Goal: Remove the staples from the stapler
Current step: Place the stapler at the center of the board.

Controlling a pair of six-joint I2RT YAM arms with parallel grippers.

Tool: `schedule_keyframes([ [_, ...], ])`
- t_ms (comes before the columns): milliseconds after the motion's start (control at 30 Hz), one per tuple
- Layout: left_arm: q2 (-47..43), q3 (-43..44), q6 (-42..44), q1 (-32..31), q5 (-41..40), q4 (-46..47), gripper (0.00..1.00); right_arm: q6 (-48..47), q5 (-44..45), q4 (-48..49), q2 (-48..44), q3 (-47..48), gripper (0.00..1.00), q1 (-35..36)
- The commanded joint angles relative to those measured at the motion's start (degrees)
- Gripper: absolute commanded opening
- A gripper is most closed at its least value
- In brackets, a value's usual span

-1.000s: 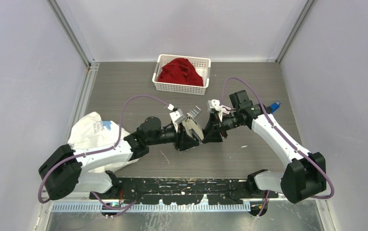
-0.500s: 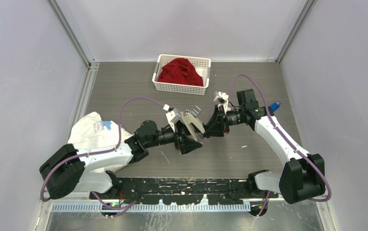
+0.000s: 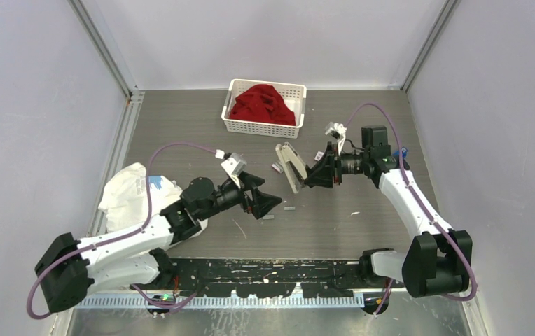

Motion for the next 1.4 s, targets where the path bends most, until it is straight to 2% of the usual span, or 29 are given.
schedule_keyframes([
  [0, -7.66, -1.16, 3.45, 0.29, -7.04, -9.85, 1.00, 3.40, 7.95, 4.84, -3.07, 0.71, 0.01, -3.70],
  [200, -14.10, -6.52, 3.74, 0.34, -10.96, -11.04, 0.99, 5.69, 24.21, 4.27, -2.14, 1.66, 0.01, -10.07],
  [300, -16.72, -7.81, 4.36, 0.32, -12.23, -13.02, 0.99, 7.60, 35.04, 5.25, -1.87, 1.58, 0.01, -11.80],
  [433, -19.94, -9.01, 5.32, 0.45, -13.26, -14.78, 0.99, 12.61, 49.76, 6.83, 0.65, 1.97, 0.01, -12.08],
  [567, -22.71, -9.74, 6.55, 0.47, -13.92, -16.63, 0.99, 17.22, 60.95, 5.46, 6.90, 5.12, 0.01, -12.09],
  [733, -26.57, -11.12, 7.07, 0.47, -15.00, -17.90, 0.99, 21.58, 70.18, 1.24, 18.32, 14.01, 0.01, -12.11],
  [933, -28.26, -11.83, 7.05, 0.43, -14.87, -18.40, 0.99, 22.74, 71.85, -4.79, 32.79, 28.74, 0.03, -12.11],
  [1067, -28.51, -11.95, 7.02, 0.48, -14.59, -18.35, 0.99, 21.25, 69.93, -12.41, 41.79, 39.12, 0.22, -12.11],
  [1167, -28.73, -12.05, 7.24, 0.47, -14.47, -18.82, 0.99, 20.87, 69.02, -15.20, 46.11, 43.01, 0.36, -12.10],
  [1267, -29.77, -12.02, 7.34, 0.48, -14.45, -19.80, 0.99, 20.87, 68.07, -15.53, 46.61, 43.49, 0.49, -12.08],
  [1367, -31.27, -12.22, 7.26, 0.48, -14.21, -20.30, 0.99, 20.59, 67.42, -14.17, 43.11, 40.99, 0.65, -12.06],
])
